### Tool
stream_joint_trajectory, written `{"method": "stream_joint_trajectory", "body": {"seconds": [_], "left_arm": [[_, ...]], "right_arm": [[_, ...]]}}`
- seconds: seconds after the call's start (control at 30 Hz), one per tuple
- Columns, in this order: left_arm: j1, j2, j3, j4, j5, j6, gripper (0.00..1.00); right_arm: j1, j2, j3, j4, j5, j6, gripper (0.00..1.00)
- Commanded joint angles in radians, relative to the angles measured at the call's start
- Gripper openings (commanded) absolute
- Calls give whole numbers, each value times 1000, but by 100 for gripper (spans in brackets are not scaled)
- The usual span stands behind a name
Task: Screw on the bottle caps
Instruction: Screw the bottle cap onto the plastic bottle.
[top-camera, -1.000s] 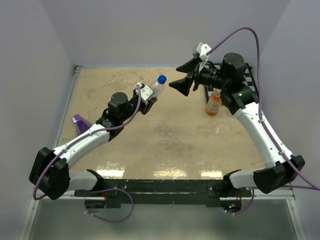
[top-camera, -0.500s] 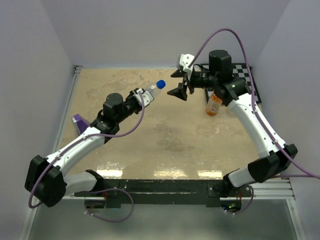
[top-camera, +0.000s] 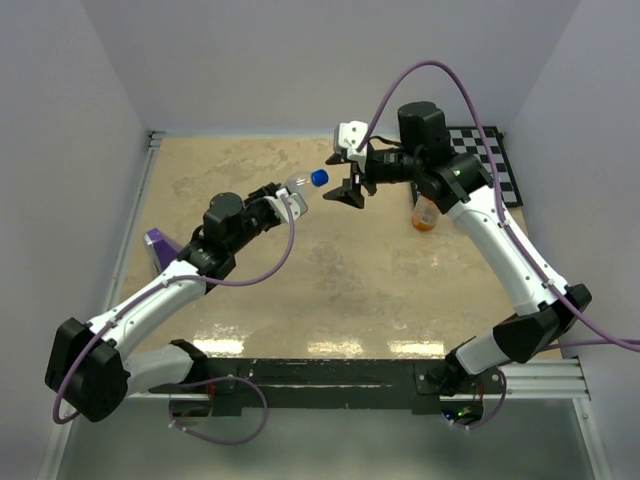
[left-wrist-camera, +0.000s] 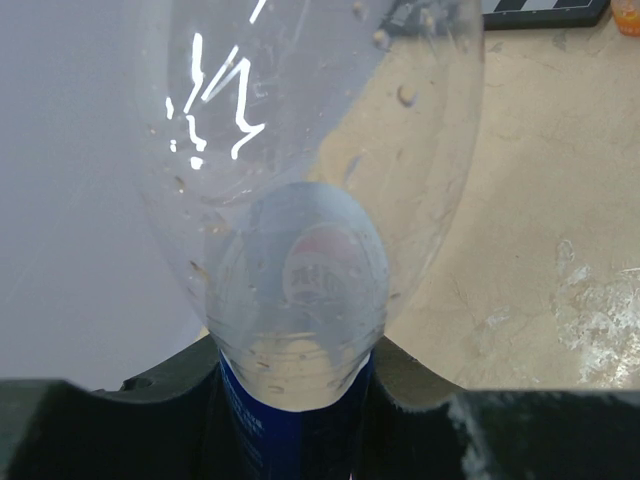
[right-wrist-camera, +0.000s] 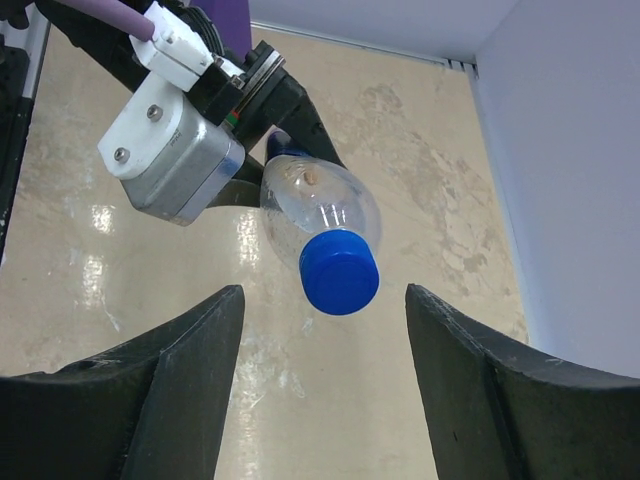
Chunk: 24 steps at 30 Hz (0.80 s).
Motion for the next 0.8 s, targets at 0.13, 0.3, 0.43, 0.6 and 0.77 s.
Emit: {"method": "stream_joint_trajectory", "body": {"seconds": [0.13,0.3,0.43,0.6,0.77], "left_arm": [[7,-40,-6,16,-2,46,30],[5,-46,-6,15,0,52,30],[7,-55,-8,16,4,53,30],[7,-58,-9,15,6,56,30],[7,-61,-18,30,-16,67,31]], "right_arm": [[23,23,88,-43,31,-22,62],[35,49,120,-80,28,-32,57],[41,74,143,-109,29,-39,53],[46,84,151,-116,31,-32,33],[44,78,152,-114,21,-11,12]]}}
